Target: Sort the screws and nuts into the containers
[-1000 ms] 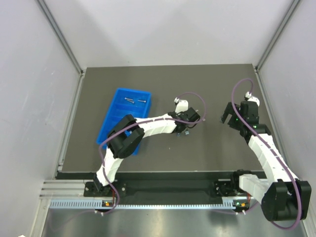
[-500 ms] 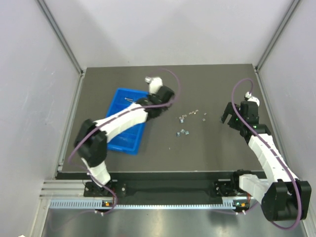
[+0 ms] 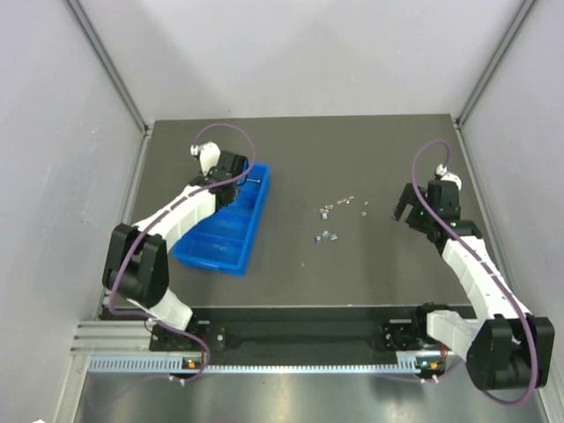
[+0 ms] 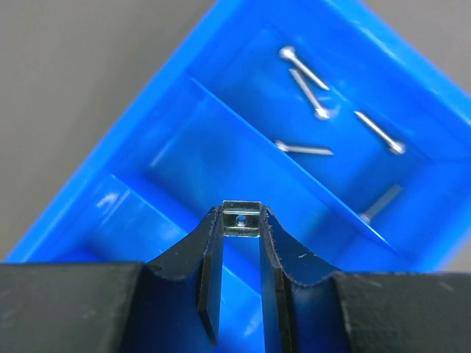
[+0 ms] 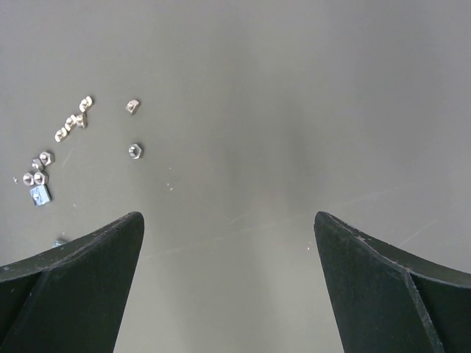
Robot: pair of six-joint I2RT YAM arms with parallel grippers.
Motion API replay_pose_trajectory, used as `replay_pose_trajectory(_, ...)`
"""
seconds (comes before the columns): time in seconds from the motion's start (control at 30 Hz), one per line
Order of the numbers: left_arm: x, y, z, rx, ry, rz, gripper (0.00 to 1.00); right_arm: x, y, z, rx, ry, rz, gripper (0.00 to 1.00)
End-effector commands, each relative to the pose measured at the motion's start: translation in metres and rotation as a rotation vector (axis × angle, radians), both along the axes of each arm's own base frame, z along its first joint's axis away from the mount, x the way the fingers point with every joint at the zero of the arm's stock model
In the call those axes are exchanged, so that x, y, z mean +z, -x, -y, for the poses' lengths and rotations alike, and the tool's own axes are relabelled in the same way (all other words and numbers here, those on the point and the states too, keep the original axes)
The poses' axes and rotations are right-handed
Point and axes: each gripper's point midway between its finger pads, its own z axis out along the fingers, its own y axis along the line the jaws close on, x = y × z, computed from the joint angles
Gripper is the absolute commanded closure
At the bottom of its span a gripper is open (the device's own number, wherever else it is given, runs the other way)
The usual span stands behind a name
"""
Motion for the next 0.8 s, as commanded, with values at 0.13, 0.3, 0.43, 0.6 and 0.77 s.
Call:
replay_pose_trajectory(0.13,-0.012,-0.018,-0.004,0.025,0.018,0.020,0.67,0.009,-0.005,0.001,-0.004,0.001,0.030,0.00)
replay_pose_trajectory(0.3,0.003,-0.019,0.007,-0.021,0.067,0.022,0.49,0.010,-0.004,0.004,-0.015,0.011,0.032,0.00)
replay_pose_trajectory(0.43,0.040,-0.004,0.059,-0.174,0.144,0.078,0.43,0.009,-0.004,0.004,-0.019,0.009,0.031,0.00)
replay_pose_trajectory(0.6,0.051,0.029,0.166,-0.457,0.170,0.073,0.39,0.006,-0.004,0.003,-0.015,0.004,0.020,0.00)
replay_pose_trajectory(0.77,0.004,0.072,0.255,-0.689,0.164,-0.060,0.41,0.006,0.001,0.003,-0.011,0.006,0.023,0.00)
